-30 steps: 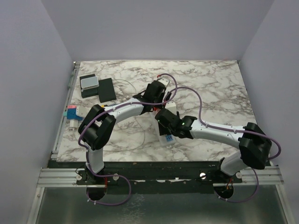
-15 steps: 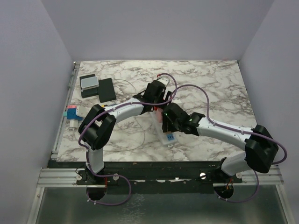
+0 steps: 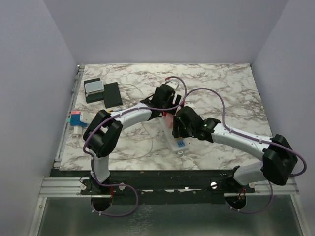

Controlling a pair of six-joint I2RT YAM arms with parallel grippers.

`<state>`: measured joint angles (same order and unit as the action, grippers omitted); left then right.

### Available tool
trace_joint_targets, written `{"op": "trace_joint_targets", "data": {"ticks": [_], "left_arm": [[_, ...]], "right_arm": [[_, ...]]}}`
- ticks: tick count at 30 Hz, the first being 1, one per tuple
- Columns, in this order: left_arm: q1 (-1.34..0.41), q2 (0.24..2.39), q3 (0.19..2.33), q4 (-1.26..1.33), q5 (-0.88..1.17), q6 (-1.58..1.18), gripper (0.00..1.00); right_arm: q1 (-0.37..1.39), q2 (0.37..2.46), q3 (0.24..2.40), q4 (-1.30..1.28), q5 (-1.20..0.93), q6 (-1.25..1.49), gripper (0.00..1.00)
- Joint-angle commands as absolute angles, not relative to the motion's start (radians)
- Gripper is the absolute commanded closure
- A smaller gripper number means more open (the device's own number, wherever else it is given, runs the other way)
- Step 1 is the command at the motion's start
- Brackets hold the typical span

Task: Pull the plug off the socket
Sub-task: Remove the plug from the socket.

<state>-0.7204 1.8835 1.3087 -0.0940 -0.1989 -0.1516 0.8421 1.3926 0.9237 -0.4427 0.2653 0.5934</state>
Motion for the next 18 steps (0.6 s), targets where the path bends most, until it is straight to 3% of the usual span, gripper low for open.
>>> {"op": "trace_joint_targets", "data": {"ticks": [1,18], "left_arm": [[-0.722,1.958,1.267,-0.282,-0.238,-0.086,1.00],[-0.722,1.968,1.275,-0.286,-0.233,-0.086,1.00]], "right_arm": [[0.807,1.315,0.932,-0.384,0.363,0.618,1.00],[0.874,1.428,0.933,-0.350,0.438,0.619,1.00]]}}
